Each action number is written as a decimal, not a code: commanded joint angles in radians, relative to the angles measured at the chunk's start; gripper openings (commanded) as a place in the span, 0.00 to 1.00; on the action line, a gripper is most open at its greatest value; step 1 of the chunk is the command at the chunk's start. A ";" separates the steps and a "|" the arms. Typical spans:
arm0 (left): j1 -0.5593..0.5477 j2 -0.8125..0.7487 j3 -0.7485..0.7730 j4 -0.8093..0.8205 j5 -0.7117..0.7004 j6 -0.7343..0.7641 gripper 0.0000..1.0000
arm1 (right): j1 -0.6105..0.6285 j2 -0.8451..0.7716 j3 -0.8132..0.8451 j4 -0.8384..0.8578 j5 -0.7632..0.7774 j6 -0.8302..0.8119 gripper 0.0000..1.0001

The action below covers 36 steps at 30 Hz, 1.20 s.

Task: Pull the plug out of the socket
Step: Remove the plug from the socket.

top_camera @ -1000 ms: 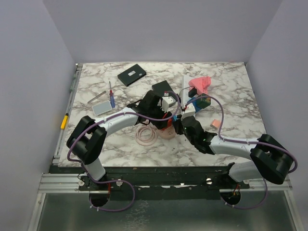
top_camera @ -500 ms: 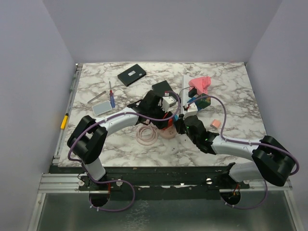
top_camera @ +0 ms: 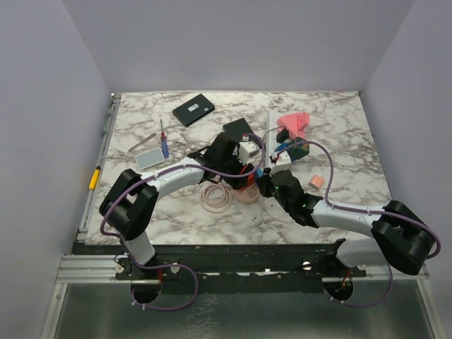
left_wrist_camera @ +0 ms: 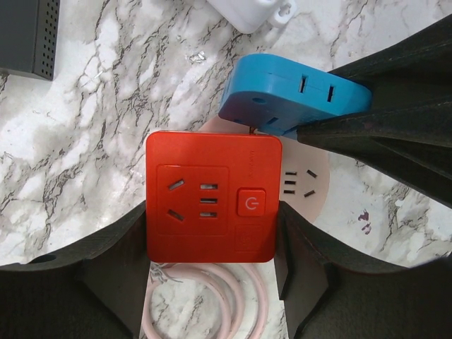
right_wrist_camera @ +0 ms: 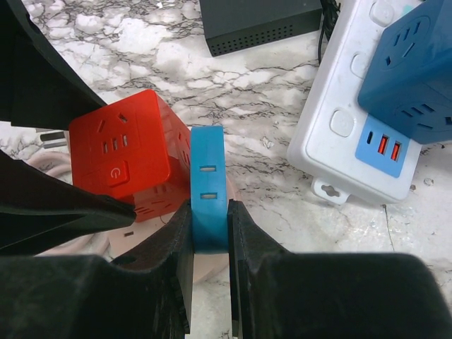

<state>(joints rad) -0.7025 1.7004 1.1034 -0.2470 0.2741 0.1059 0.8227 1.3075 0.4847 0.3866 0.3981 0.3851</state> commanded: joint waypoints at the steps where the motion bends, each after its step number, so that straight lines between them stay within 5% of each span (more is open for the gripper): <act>1: 0.014 0.100 -0.063 -0.179 -0.149 0.000 0.00 | -0.002 -0.067 -0.002 0.110 0.008 -0.014 0.00; 23: 0.026 0.087 -0.049 -0.183 -0.229 -0.031 0.00 | -0.002 -0.164 0.007 -0.020 0.163 -0.040 0.00; 36: 0.076 0.072 -0.019 -0.196 -0.304 -0.103 0.03 | -0.035 -0.354 0.148 -0.453 0.365 -0.015 0.00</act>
<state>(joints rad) -0.6590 1.7111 1.1271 -0.2447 0.0940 -0.0071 0.8200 0.9882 0.5991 0.0998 0.6468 0.3557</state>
